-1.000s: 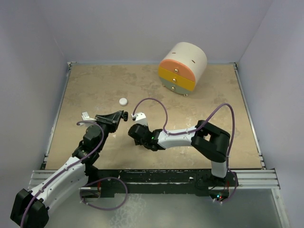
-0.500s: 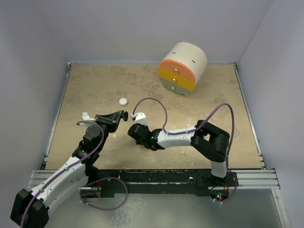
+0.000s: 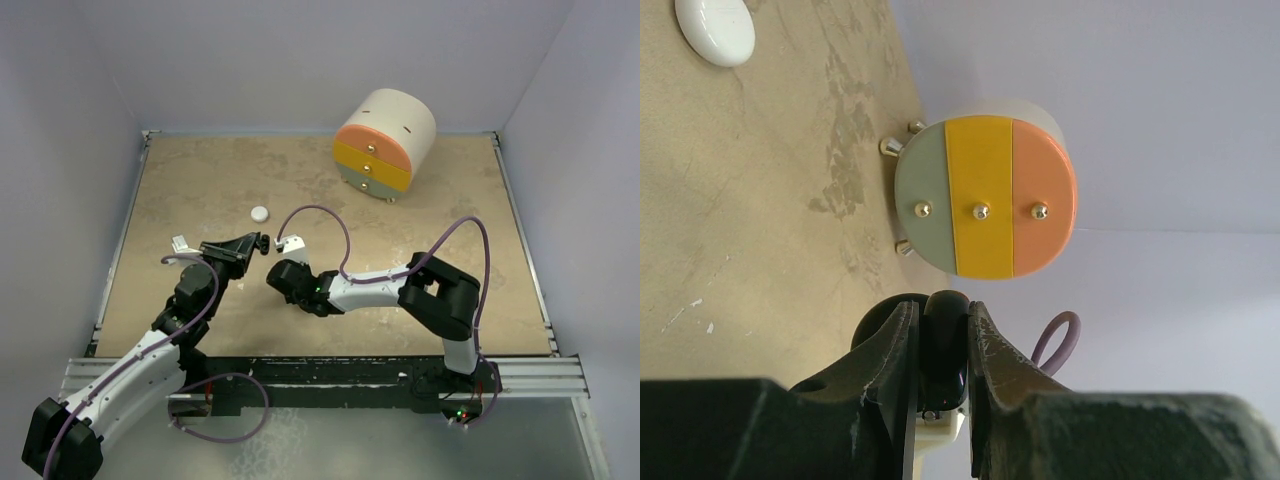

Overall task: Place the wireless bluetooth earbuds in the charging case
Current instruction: Pick up the earbud from the center of the board.

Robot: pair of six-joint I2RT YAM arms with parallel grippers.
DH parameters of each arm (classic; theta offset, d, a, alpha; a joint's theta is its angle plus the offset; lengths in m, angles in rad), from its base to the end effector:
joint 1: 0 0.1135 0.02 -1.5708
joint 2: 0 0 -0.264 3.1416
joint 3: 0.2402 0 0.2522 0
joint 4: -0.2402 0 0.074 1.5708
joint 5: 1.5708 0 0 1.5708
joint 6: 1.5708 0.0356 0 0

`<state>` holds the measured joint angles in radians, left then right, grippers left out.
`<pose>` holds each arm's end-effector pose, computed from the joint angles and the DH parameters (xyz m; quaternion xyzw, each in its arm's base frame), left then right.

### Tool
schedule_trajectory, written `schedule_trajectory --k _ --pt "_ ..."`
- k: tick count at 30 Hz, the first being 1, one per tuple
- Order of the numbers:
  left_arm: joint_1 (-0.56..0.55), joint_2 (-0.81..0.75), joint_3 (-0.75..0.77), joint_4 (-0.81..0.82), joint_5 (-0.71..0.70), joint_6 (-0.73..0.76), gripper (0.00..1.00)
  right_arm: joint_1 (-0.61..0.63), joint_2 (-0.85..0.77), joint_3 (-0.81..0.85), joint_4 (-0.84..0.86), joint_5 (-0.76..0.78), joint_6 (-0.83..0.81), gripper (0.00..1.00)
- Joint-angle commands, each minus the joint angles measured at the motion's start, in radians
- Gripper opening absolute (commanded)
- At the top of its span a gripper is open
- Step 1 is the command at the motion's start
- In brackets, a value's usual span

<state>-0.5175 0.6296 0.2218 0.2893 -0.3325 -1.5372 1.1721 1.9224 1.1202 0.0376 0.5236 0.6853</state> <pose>0.1467 -0.0701 0.2142 -0.4558 0.5900 -0.4965 0.4445 0.1717 0.3617 0.1544 -0.1156 0.8868 0.1609 0.4176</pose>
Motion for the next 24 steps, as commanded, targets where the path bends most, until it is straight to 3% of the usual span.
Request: schedule_trajectory --k 1,9,24 --pt "0.005 -0.013 0.007 0.024 -0.009 -0.02 0.0 -0.001 0.027 0.001 -0.103 -0.006 0.011 0.32" --pt "0.005 -0.013 0.007 0.02 -0.012 -0.019 0.0 -0.001 0.01 -0.023 -0.116 0.001 -0.003 0.35" --pt "0.005 -0.021 0.007 0.014 -0.014 -0.019 0.0 -0.001 0.022 0.0 -0.213 0.024 -0.015 0.33"
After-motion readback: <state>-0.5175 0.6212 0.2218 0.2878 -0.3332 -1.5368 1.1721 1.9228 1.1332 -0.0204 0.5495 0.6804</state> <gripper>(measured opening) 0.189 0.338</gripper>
